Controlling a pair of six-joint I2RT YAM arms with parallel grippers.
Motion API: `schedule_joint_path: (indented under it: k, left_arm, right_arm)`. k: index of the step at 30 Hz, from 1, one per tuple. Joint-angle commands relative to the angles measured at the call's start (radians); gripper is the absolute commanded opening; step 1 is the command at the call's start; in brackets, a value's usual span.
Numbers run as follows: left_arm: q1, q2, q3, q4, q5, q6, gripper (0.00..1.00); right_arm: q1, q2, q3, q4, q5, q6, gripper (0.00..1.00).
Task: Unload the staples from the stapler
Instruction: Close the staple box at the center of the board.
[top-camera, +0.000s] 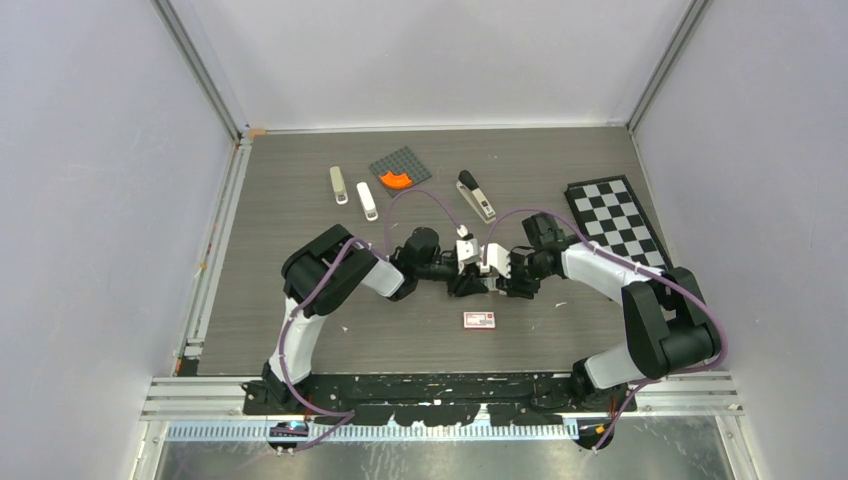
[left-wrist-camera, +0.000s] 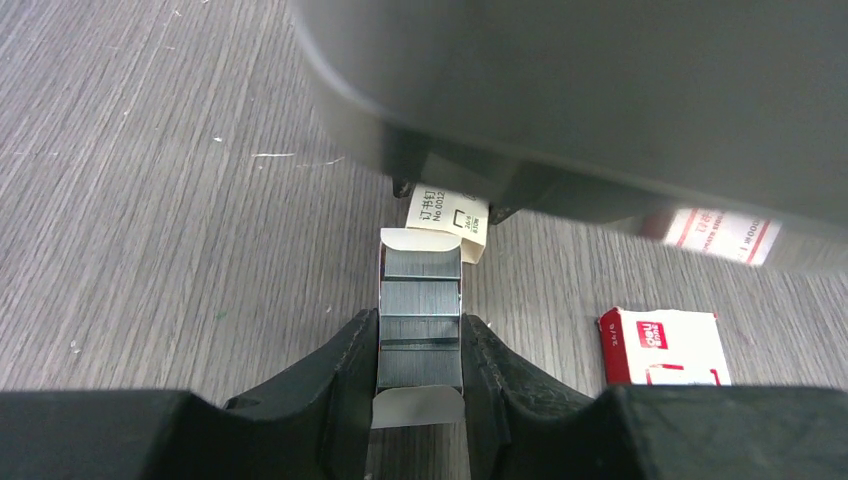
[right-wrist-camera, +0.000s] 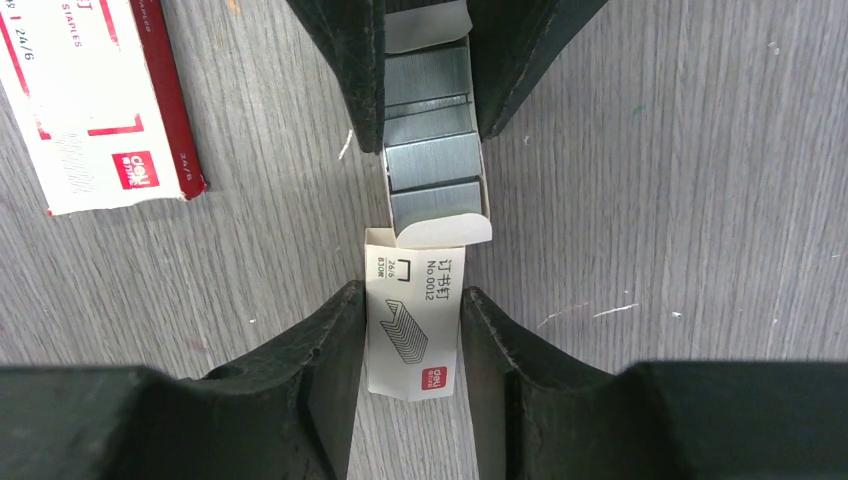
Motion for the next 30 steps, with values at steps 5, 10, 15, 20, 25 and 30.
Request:
schedule_joint_path:
  k: [5,10,15,20,25,30]
  left_arm:
    - [-0.064,0.032,-0.023,-0.159,0.039,0.055,0.36]
    - [-0.064,0.033,-0.02,-0.167,0.057,0.059,0.36]
    - [-0.065,0.037,-0.017,-0.162,0.085,0.058,0.36]
    - [-0.064,0.045,-0.01,-0.158,0.105,0.056,0.36]
    - [-0.065,0.051,-0.004,-0.155,0.112,0.054,0.36]
    - [-0.065,0.052,-0.012,-0.125,0.122,0.048,0.36]
  right_arm:
    - [-0.015,0.019,-0.009,0.079,0.057,-0.041,0.43]
    - [-0.022,0.012,-0.013,0.075,0.05,-0.049,0.44]
    - [-0.022,0.022,-0.008,0.068,0.038,-0.051,0.43]
    - [-0.021,0.035,0.013,0.025,0.012,-0.062,0.44]
    - [-0.017,0.045,0.027,-0.019,-0.013,-0.077,0.45]
    - [-0.013,0.049,0.039,-0.048,-0.019,-0.087,0.45]
